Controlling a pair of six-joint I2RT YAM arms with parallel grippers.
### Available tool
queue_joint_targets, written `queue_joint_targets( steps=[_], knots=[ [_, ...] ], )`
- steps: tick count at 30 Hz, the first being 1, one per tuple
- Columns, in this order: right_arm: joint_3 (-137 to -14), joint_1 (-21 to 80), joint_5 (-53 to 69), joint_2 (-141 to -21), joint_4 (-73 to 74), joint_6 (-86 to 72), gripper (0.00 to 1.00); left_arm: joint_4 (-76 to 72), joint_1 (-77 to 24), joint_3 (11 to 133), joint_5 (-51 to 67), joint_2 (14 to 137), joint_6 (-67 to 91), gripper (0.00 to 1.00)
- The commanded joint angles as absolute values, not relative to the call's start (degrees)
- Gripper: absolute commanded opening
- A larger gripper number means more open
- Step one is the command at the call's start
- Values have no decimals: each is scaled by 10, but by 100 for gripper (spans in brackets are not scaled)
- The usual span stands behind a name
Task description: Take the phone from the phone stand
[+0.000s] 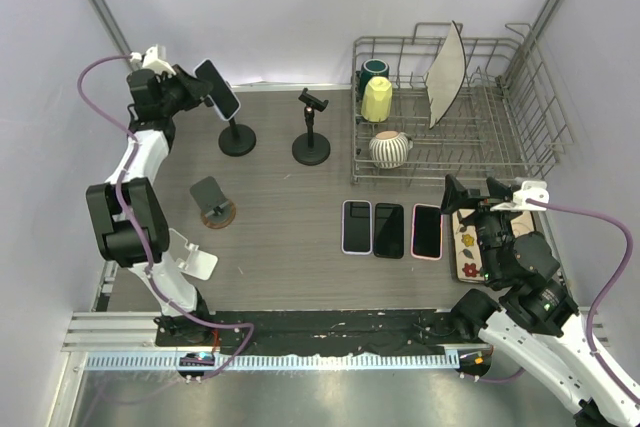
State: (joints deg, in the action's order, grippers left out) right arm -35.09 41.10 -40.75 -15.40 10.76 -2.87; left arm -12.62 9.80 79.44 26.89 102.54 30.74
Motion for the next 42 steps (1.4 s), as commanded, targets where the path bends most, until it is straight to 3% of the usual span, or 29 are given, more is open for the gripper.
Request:
queue_joint_targets(
  steps=[1, 13, 20, 25, 33, 42],
  knots=[
    [-354, 410, -403, -156, 85, -24, 88, -135, 64, 796, 248, 952, 297, 3],
    [-357, 410, -396, -146, 89, -26, 88, -38, -70, 761, 87, 823, 296, 0],
    [-359, 410, -387, -150, 92, -28, 88, -26, -179, 659, 5, 722, 290, 0],
    [-362, 410, -383, -157, 96, -28, 87, -24, -279, 592, -116, 661, 309, 0],
    [-367, 410, -370, -178, 102, -27, 87, -47, -420, 561, -221, 638, 337, 0],
    [-382, 410, -341, -221, 112, -33, 86, -44, -484, 520, -315, 598, 353, 0]
  ],
)
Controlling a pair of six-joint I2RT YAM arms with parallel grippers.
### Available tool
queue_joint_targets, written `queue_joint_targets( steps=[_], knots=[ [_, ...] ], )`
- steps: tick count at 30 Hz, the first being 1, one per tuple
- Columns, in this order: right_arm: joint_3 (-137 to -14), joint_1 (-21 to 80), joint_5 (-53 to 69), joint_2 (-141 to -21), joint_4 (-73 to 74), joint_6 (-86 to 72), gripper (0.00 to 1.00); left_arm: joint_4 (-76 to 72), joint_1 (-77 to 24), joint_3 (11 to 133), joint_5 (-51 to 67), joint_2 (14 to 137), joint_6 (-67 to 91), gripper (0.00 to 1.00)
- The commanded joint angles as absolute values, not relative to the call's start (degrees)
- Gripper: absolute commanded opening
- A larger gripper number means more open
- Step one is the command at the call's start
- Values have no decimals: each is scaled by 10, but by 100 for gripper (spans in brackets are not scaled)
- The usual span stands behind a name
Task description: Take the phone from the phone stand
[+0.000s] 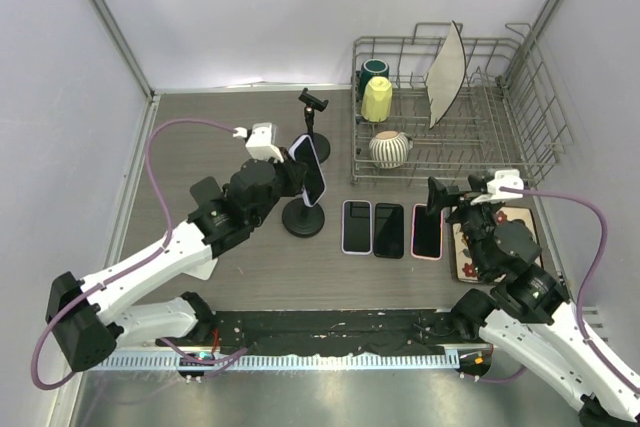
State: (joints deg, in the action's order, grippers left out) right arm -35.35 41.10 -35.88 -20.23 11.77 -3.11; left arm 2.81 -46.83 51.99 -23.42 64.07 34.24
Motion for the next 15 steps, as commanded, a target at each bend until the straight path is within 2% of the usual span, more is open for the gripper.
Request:
queue_joint_targets(
  steps=[1, 6, 9, 15],
  knots=[
    [-385, 410, -338, -228, 114, -34, 86, -31, -485, 519, -318, 596, 352, 0],
    [-403, 410, -323, -256, 127, -40, 86, -3, -490, 509, -312, 574, 352, 2],
    [-421, 410, -295, -284, 135, -48, 86, 30, -494, 505, -308, 563, 353, 7],
    [-470, 410, -248, -366, 159, -89, 86, 71, -494, 489, -306, 531, 357, 25]
  ],
)
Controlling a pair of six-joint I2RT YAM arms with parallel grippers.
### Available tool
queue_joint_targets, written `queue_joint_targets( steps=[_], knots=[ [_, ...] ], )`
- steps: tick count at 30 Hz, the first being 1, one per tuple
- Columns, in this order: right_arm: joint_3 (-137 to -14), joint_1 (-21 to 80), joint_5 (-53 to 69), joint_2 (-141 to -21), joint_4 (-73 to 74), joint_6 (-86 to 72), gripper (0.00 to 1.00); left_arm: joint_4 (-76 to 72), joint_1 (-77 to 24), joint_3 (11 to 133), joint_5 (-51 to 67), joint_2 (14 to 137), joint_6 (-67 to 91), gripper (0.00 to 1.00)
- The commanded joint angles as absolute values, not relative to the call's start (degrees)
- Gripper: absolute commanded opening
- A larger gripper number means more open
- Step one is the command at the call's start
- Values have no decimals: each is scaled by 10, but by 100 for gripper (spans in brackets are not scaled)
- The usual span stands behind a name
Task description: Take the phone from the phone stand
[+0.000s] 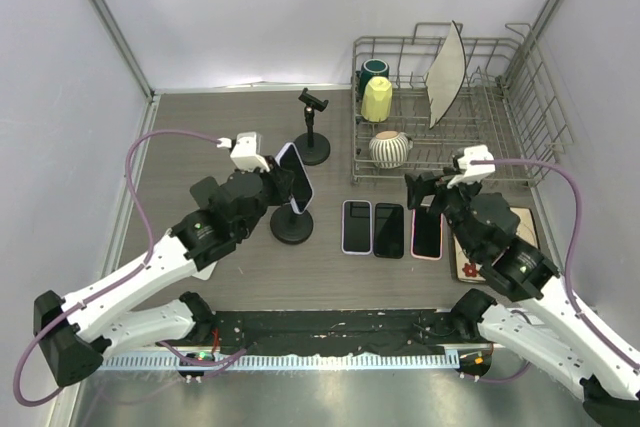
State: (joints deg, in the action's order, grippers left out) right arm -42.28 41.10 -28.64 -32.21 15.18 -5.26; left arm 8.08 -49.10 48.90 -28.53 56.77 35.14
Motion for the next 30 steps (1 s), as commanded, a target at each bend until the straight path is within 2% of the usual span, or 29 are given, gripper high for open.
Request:
queue_joint_targets(
  steps=[1, 3, 4, 9, 10, 13, 20, 24, 30],
  knots=[
    [-476, 410, -244, -376, 160, -95, 86, 72, -494, 486, -306, 526, 356, 29],
    [-493, 410, -224, -405, 158, -112, 86, 78, -493, 483, -306, 514, 352, 34],
    [-497, 410, -216, -413, 156, -118, 86, 83, -493, 483, -305, 511, 349, 42],
    [-543, 410, -183, -480, 161, -140, 86, 114, -493, 496, -301, 496, 328, 67],
    [-549, 410, -179, -503, 163, -149, 87, 124, -493, 503, -301, 496, 320, 76],
    [-575, 410, -162, -543, 179, -167, 88, 161, -493, 528, -295, 496, 308, 89],
    [-613, 448, -133, -621, 173, -177, 89, 215, -456, 564, -266, 463, 261, 100],
    [-660, 528, -187, -677, 174, -155, 89, 248, -406, 571, -265, 434, 235, 100],
    [-735, 595, -214, -750, 165, -126, 89, 250, -319, 542, -265, 350, 218, 100]
  ],
)
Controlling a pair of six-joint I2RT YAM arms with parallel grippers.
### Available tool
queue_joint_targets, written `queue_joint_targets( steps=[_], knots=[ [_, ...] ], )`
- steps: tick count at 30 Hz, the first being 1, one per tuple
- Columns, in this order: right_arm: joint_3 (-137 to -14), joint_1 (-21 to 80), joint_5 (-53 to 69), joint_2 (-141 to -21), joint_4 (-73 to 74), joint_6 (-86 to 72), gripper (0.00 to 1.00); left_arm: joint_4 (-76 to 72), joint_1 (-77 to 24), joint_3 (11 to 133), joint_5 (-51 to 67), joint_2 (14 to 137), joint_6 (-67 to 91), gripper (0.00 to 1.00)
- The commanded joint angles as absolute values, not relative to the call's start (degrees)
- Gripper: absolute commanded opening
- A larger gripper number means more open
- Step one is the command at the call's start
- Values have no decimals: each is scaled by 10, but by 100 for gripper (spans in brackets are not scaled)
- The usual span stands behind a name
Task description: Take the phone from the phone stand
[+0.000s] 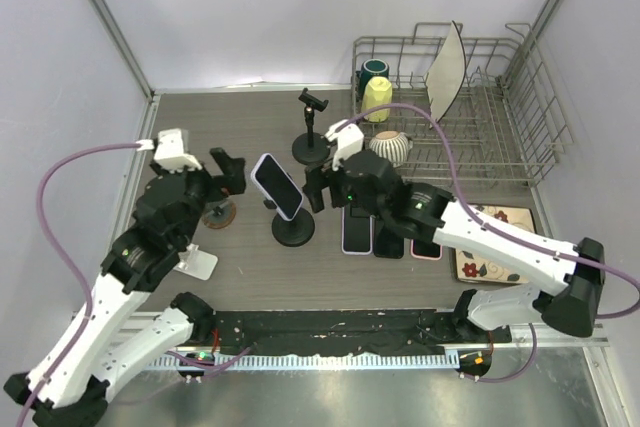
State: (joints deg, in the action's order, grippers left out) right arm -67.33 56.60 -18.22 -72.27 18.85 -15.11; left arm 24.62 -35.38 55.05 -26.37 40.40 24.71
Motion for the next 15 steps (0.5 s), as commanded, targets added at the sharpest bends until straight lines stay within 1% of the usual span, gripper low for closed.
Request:
queue_joint_targets(
  steps=[1, 5, 6, 10, 12, 15],
  knots=[
    [-745, 610, -214, -771, 162, -118, 89, 244, -316, 534, -277, 332, 208, 100],
    [-796, 648, -237, -822, 161, -96, 89, 233, -316, 490, -376, 249, 192, 100],
    [-813, 656, -250, -831, 161, -93, 89, 227, -316, 468, -412, 212, 192, 100],
    [-857, 692, -316, -884, 166, -75, 91, 192, -316, 399, -450, 121, 191, 100],
    [-884, 709, -349, -912, 167, -62, 91, 171, -316, 368, -455, 97, 181, 100],
    [-919, 722, -391, -949, 170, -47, 91, 163, -316, 359, -467, 77, 163, 100]
  ],
)
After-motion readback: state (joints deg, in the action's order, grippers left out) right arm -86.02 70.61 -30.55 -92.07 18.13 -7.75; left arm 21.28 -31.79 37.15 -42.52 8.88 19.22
